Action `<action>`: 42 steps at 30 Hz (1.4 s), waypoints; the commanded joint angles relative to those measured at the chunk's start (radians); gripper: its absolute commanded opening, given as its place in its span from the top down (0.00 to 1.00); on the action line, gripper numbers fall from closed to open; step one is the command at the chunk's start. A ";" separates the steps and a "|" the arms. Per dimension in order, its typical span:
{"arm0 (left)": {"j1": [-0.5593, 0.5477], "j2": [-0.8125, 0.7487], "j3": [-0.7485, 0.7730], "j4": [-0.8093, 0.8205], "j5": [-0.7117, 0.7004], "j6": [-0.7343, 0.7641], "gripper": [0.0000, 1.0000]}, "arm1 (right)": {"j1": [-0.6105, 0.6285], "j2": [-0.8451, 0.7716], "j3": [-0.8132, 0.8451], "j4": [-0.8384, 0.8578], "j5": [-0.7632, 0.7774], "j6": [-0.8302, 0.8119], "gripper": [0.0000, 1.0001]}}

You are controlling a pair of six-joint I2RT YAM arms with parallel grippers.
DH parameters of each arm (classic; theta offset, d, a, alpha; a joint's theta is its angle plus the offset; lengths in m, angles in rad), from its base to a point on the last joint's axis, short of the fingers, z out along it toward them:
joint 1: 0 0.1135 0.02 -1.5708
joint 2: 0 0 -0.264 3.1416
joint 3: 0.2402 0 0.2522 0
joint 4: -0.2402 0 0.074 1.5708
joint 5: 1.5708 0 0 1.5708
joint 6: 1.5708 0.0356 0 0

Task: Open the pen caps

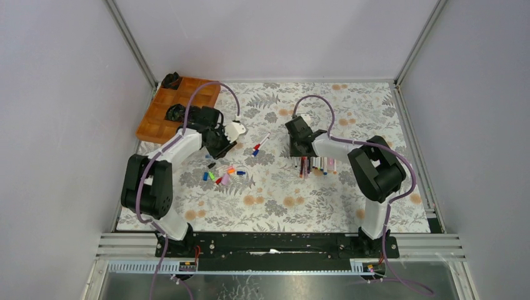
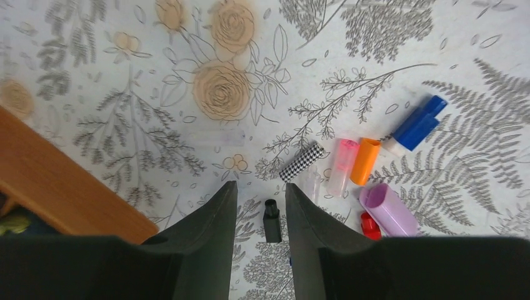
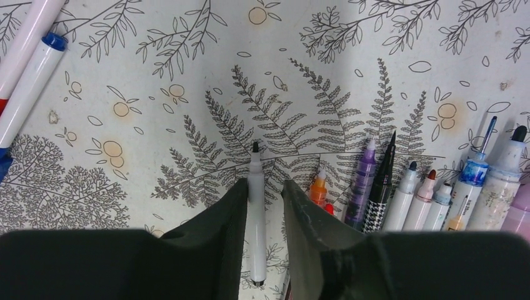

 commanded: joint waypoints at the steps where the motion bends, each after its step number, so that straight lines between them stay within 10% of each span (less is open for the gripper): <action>1: 0.021 -0.080 0.097 -0.088 0.084 -0.019 0.58 | 0.007 -0.014 -0.037 -0.001 0.091 -0.008 0.64; 7: 0.049 -0.120 0.228 -0.191 0.149 -0.076 0.51 | 0.013 -0.067 -0.022 -0.003 0.104 -0.032 0.61; 14: 0.090 -0.164 0.270 -0.242 0.236 -0.175 0.02 | 0.052 -0.087 0.119 0.016 -0.024 -0.184 0.49; 26: 0.152 -0.206 0.207 -0.212 0.225 -0.215 0.02 | 0.126 0.262 0.576 -0.213 -0.046 -0.151 0.47; 42: 0.154 -0.210 0.188 -0.232 0.229 -0.172 0.02 | 0.162 0.388 0.684 -0.261 0.017 -0.080 0.54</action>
